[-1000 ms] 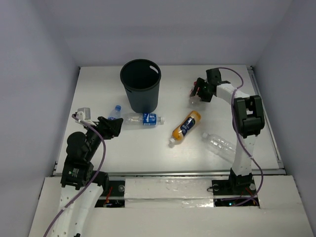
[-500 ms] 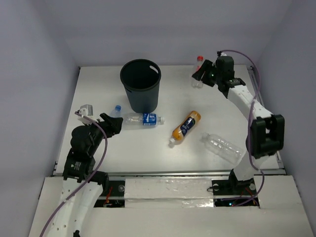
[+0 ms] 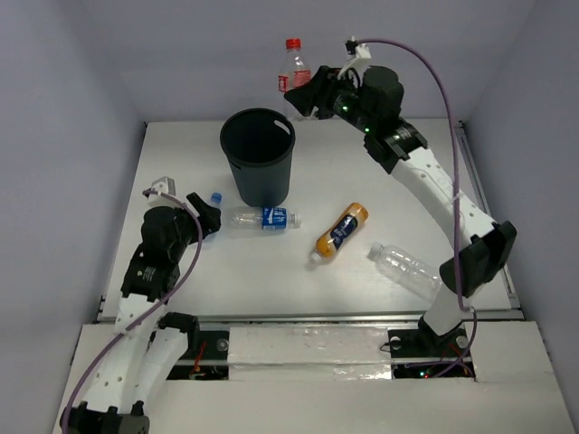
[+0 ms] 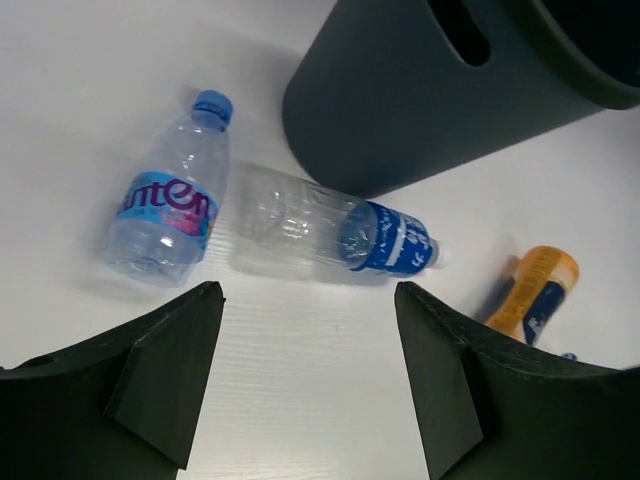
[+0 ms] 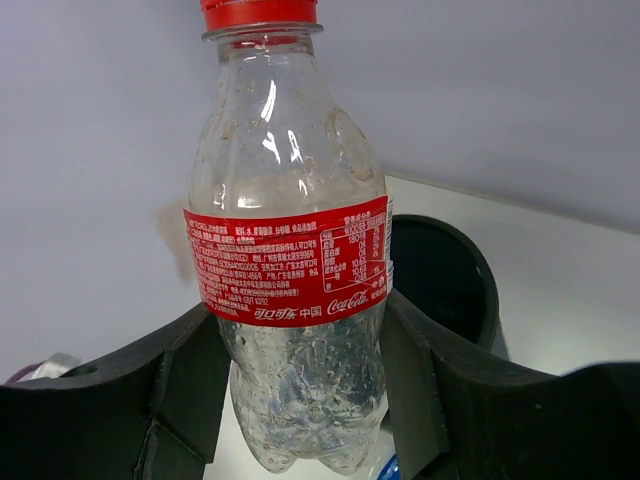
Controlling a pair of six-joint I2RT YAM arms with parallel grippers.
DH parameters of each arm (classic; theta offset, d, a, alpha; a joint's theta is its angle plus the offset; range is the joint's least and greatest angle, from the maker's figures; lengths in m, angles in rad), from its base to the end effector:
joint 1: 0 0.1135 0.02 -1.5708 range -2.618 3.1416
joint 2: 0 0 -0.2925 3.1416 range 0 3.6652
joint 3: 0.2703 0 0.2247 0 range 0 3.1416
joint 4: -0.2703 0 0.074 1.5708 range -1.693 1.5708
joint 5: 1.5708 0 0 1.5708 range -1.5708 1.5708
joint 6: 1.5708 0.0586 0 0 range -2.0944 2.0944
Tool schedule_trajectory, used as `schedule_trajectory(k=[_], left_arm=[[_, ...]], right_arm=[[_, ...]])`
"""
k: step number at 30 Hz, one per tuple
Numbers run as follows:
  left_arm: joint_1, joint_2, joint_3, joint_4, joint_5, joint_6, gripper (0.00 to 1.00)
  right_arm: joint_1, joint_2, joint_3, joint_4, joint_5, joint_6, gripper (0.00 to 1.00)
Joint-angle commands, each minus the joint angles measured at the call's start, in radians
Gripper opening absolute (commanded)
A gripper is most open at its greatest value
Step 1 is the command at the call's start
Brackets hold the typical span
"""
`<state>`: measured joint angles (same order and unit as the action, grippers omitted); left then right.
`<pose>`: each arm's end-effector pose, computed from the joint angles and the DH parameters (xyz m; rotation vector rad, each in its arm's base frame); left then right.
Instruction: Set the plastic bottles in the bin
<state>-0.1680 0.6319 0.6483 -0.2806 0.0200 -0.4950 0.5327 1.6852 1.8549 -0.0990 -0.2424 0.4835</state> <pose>0.1255 -0.0225 0.3152 -0.2890 1.8396 -0.4815 0.3264 0.2088 0.5090 -0.2441 1.5667 0.9883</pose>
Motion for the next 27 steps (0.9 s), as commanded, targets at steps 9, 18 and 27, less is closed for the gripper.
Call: schedule_trajectory(k=[9,18,27], left_arm=[[0.005,0.199,0.119,-0.002,-0.17,0.098,0.7],[0.051,0.38,0.177,-0.009,-0.196,0.154,0.72],[0.061,0.509,0.215,-0.008,-0.186,0.188,0.73]], right_arm=[[0.116,0.271,0.19,-0.021,0.072,-0.121,0.51],[0.144,0.324,0.165,0.002,0.132,-0.132,0.66],[0.144,0.323,0.216,-0.002,0.109,-0.126,0.94]])
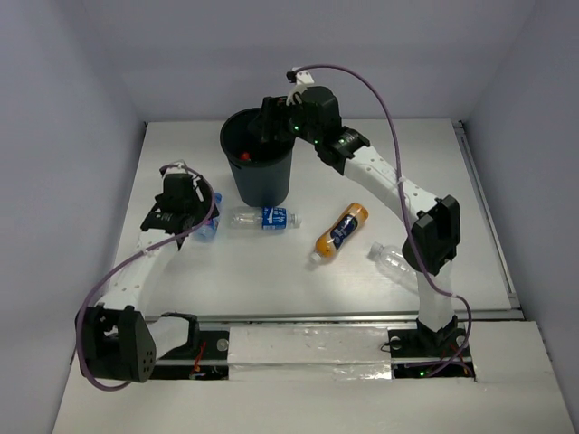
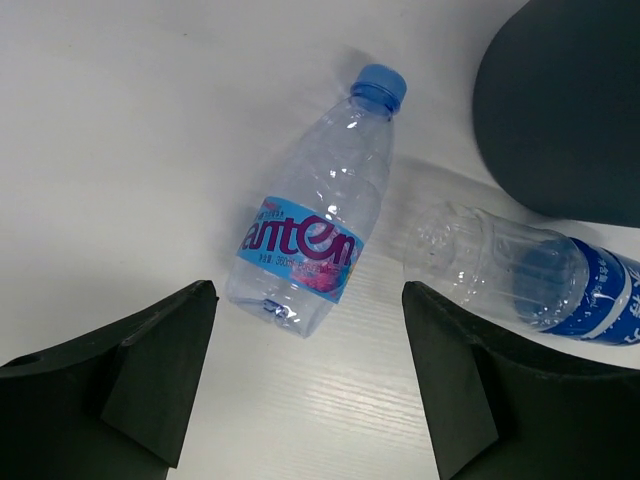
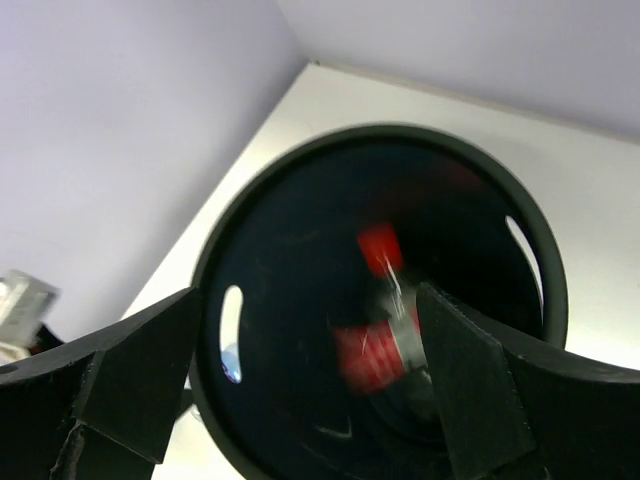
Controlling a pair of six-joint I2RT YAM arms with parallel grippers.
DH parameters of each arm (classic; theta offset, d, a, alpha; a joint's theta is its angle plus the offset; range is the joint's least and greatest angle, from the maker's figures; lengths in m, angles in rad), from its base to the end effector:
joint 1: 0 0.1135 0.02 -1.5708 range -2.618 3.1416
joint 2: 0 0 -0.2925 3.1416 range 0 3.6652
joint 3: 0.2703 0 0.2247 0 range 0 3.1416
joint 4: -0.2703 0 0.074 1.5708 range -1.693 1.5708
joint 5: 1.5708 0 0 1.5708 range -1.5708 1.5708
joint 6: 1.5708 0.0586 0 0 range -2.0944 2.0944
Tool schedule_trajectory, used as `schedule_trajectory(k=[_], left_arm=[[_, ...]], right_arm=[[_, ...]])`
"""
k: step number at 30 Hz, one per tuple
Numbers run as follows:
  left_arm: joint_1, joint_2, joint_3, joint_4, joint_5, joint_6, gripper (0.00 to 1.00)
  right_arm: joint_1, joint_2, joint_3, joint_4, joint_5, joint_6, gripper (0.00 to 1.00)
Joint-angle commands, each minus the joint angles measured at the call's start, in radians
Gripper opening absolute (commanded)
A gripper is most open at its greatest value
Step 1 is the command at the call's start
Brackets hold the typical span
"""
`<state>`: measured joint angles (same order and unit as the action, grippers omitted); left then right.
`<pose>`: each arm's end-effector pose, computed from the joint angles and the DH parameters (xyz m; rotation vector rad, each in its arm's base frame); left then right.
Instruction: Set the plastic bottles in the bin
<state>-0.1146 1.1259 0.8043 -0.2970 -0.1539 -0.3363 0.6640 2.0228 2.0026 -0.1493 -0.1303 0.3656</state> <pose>0.2255 -0.0169 0.2895 -0.3274 2.1576 -0.0875 0.3857 0.3115 0.4100 -0.3689 1.7817 0.8576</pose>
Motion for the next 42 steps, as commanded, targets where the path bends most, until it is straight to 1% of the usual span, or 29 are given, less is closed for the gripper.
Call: schedule_trajectory(k=[1,3,5,6,7,9,10,11,14,15,16,19,25,27,28,30,31,34,35,37,40,42], left_arm=[[0.007,0.026,0.065,0.01,-0.016,0.031,0.73],[0.007,0.055,0.081,0.007,-0.018,0.034,0.73],[0.007,0.083,0.094,0.009,-0.027,0.037,0.73],[0.007,0.093,0.108,0.013,-0.035,0.04,0.73],[0.007,0.109,0.117,0.013,-0.038,0.042,0.73],[0.007,0.162,0.153,0.009,-0.03,0.052,0.74],[0.007,0.187,0.163,0.007,-0.029,0.056,0.74],[0.007,0.239,0.174,-0.001,-0.026,0.057,0.74],[0.007,0.316,0.207,-0.019,-0.012,0.065,0.74],[0.007,0.327,0.208,-0.019,0.011,0.069,0.74],[0.007,0.339,0.207,-0.016,0.022,0.074,0.75],[0.007,0.379,0.213,-0.021,0.019,0.075,0.75],[0.007,0.44,0.208,-0.019,0.008,0.08,0.74],[0.007,0.468,0.21,-0.024,0.001,0.08,0.71],[0.007,0.475,0.211,-0.025,-0.006,0.08,0.67],[0.007,0.489,0.211,-0.028,-0.022,0.077,0.64],[0.007,0.494,0.211,-0.028,-0.027,0.076,0.59],[0.007,0.491,0.211,-0.033,-0.047,0.074,0.52],[0.007,0.48,0.211,-0.036,-0.061,0.072,0.45],[0.007,0.459,0.211,-0.037,-0.076,0.069,0.39],[0.007,0.382,0.205,-0.042,-0.107,0.065,0.37],[0.007,0.295,0.204,-0.056,-0.105,0.056,0.37]], right_arm=[[0.013,-0.021,0.071,0.045,-0.005,-0.008,0.94],[0.022,-0.062,0.047,0.04,-0.011,-0.008,0.94],[0.022,-0.113,-0.01,0.085,-0.014,-0.001,0.93],[0.022,-0.177,-0.045,0.105,-0.014,0.009,0.9],[0.022,-0.212,-0.129,0.144,-0.014,0.016,0.87],[0.022,-0.28,-0.22,0.215,-0.015,0.038,0.81],[0.032,-0.336,-0.293,0.253,-0.018,0.05,0.79],[0.043,-0.36,-0.321,0.261,-0.019,0.053,0.79],[0.054,-0.429,-0.398,0.272,-0.011,0.053,0.83],[0.063,-0.443,-0.413,0.274,-0.011,0.053,0.85],[0.063,-0.456,-0.429,0.277,-0.014,0.055,0.9],[0.063,-0.49,-0.472,0.29,-0.029,0.055,0.94],[0.072,-0.51,-0.527,0.31,-0.049,0.064,0.94],[0.072,-0.521,-0.544,0.321,-0.051,0.067,0.94],[0.072,-0.524,-0.559,0.324,-0.051,0.068,0.94],[0.072,-0.535,-0.574,0.324,-0.049,0.067,0.94],[0.072,-0.544,-0.59,0.326,-0.048,0.067,0.94],[0.072,-0.564,-0.614,0.335,-0.046,0.072,0.94],[0.072,-0.579,-0.631,0.343,-0.046,0.073,0.94],[0.072,-0.598,-0.645,0.343,-0.046,0.075,0.94],[0.072,-0.641,-0.673,0.338,-0.032,0.07,0.94],[0.072,-0.683,-0.705,0.33,-0.02,0.065,0.94]])
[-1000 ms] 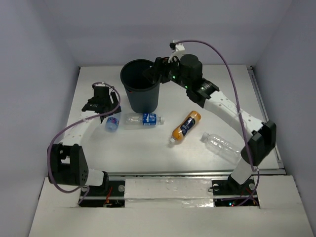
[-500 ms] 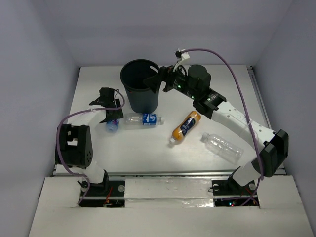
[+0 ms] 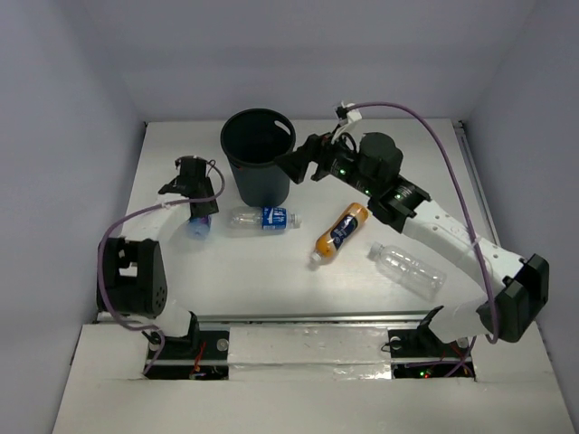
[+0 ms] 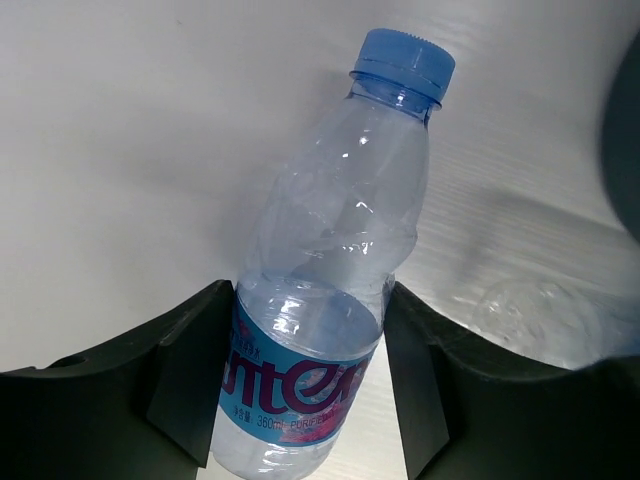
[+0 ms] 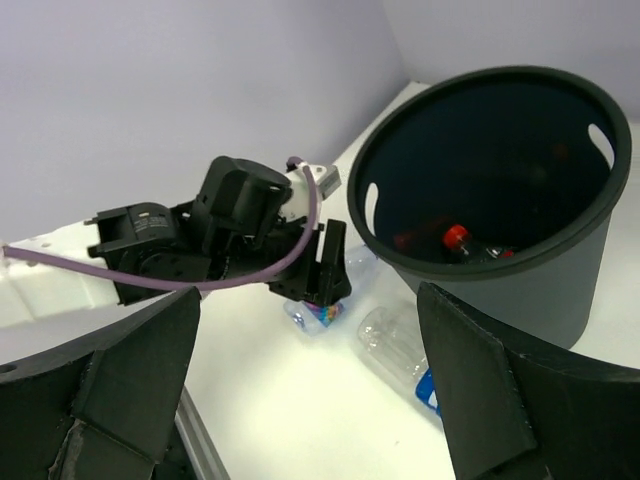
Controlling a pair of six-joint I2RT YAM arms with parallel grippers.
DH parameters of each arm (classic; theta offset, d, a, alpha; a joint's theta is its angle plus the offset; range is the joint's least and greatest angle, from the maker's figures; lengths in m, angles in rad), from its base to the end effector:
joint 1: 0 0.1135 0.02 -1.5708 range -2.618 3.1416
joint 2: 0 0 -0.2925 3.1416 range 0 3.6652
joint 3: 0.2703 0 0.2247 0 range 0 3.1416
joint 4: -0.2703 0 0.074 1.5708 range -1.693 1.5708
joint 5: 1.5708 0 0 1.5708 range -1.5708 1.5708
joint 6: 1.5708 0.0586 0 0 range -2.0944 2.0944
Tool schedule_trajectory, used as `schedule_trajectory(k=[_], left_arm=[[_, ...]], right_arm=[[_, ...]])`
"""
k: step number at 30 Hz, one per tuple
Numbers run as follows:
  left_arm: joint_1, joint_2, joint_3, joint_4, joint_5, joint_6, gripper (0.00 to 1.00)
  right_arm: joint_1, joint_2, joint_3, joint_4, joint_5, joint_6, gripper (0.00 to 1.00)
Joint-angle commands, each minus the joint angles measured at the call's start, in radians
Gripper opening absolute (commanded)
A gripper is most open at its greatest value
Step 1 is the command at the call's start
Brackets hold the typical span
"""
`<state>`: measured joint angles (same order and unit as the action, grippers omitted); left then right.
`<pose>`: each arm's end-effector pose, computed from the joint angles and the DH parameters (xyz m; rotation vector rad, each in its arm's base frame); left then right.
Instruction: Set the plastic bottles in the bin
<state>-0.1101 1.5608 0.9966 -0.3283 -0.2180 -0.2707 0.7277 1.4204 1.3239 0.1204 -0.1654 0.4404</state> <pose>0.3140 -0.0220 0.2387 -0.2890 2.4197 0.0991 0.2394 0.2262 0.4447 -0.3723 1.6021 1.0389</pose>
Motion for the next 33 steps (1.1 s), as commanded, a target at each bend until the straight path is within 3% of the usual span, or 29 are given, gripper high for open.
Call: schedule_trajectory(k=[1,3,6,7,9,10,11,15,18,33], left_arm=[[0.003,-0.18,0.008,-0.025,-0.035,-0.015,0.37],[0.003,-0.307,0.016,-0.04,-0.003,-0.033,0.37],[0.003,-0.48,0.055,-0.041,0.093,-0.073,0.37],[0.003,-0.516,0.074,-0.038,0.121,-0.084,0.37],[-0.006,-0.583,0.138,-0.026,0.207,-0.108,0.37],[-0.016,-0.597,0.161,-0.015,0.238,-0.137,0.37],[-0.016,-0.616,0.183,-0.002,0.271,-0.15,0.36],[-0.059,-0.614,0.279,0.156,0.385,-0.225,0.36],[-0.097,-0.559,0.333,0.268,0.402,-0.263,0.35],[-0.238,-0.107,0.458,0.644,0.264,-0.119,0.36]], right_arm=[[0.009,-0.096,-0.038,0.061,0.023,-0.011,0.94],[0.009,-0.148,-0.072,0.064,0.052,-0.009,0.91],[0.009,-0.195,-0.144,0.068,0.099,-0.003,0.77],[0.009,-0.224,-0.178,0.058,0.113,0.0,0.58],[0.009,-0.256,-0.227,0.058,0.142,0.003,0.39],[0.009,-0.291,-0.254,0.062,0.156,0.003,0.24],[0.009,-0.308,-0.309,0.068,0.161,0.003,0.2],[0.009,-0.385,-0.423,0.085,0.268,0.004,0.19],[0.009,-0.42,-0.477,0.088,0.264,0.012,0.23],[0.009,-0.482,-0.652,0.045,0.363,0.081,0.32]])
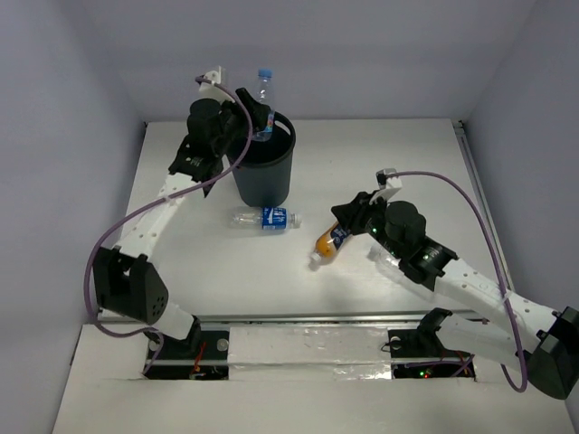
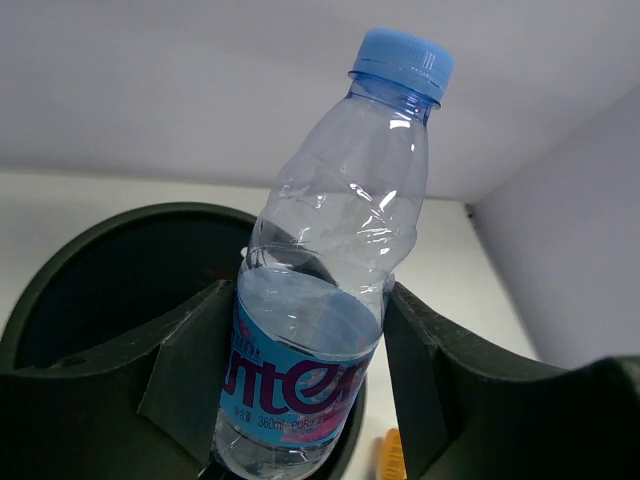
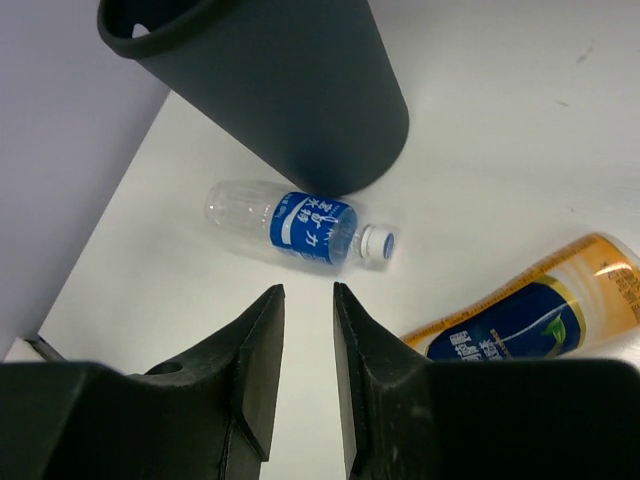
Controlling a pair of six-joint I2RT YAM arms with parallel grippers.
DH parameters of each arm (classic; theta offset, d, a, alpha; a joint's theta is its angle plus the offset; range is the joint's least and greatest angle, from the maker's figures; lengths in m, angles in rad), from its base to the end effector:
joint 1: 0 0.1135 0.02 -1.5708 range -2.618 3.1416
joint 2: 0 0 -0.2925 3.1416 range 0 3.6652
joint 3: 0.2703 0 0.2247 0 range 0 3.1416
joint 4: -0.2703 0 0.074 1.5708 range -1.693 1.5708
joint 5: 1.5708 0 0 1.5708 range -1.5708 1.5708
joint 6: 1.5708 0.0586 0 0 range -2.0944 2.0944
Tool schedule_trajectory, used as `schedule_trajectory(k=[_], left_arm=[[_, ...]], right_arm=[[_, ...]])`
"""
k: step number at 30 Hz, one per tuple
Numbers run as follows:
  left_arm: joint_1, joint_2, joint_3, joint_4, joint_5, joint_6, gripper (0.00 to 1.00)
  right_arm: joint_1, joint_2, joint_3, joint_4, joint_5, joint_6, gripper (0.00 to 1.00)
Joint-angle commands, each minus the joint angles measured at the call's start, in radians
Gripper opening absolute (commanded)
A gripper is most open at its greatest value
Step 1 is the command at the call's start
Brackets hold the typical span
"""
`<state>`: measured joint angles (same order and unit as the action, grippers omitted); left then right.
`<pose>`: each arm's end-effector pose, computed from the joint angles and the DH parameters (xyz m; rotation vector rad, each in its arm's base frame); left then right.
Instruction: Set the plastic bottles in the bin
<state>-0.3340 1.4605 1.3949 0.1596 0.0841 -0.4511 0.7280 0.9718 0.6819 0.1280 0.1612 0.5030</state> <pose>0.3192 -0.1160 0.4623 -0.0187 1.5161 -0.6955 0.1629 0.1326 0.3294 -0.0788 1.7908 0.7596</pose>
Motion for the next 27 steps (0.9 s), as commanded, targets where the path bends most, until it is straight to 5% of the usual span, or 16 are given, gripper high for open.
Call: schedule_trajectory(k=[1,20,27], left_arm=[[-0.014,0.006,0.058,0.165,-0.038,0.074,0.37],[-0.023,0.087,-0.102,0.287,-0.105,0.141,0.53],[-0.023,0.061,-0.155,0.313,-0.121,0.132,0.65]], right_arm=[[0.008,-0.031,-0.012,0.035,0.041,0.019,0.33],[-0.016,0.136,0.018,-0.117,0.25,0.071,0.45],[-0.047,0.185,0.036,-0.169,0.273,0.089,0.69]])
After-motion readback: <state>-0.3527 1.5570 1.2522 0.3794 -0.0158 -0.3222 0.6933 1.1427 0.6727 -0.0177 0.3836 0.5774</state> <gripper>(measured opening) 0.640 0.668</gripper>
